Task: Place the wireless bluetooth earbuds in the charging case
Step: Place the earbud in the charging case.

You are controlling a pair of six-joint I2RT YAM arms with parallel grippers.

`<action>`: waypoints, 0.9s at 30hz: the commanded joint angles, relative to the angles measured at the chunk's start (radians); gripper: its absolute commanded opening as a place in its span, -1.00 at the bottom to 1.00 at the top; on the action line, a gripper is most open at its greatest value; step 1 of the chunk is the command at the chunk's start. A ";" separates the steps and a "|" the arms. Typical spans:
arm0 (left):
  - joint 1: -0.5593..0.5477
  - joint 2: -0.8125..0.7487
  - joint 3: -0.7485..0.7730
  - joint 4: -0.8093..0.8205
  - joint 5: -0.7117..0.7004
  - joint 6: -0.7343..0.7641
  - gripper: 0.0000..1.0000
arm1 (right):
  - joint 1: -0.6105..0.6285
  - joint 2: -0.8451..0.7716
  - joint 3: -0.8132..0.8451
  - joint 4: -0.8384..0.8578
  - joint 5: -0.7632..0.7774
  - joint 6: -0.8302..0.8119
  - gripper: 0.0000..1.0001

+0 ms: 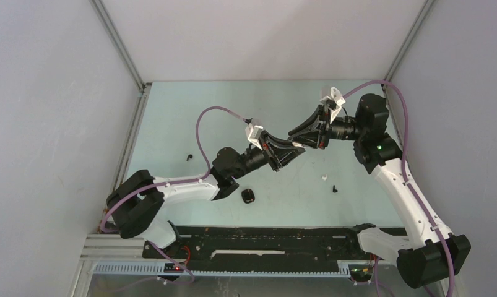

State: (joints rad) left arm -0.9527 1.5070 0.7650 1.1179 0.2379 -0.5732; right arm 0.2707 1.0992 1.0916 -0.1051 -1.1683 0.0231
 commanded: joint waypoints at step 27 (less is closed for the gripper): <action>0.009 -0.001 -0.003 0.122 -0.037 -0.020 -1.00 | 0.023 -0.015 0.044 -0.214 0.129 -0.253 -0.85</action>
State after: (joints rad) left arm -0.9504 1.5211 0.7643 1.1110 0.2192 -0.5858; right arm 0.2977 1.0920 1.1065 -0.2493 -1.0885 -0.1921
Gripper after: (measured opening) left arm 0.218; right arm 0.202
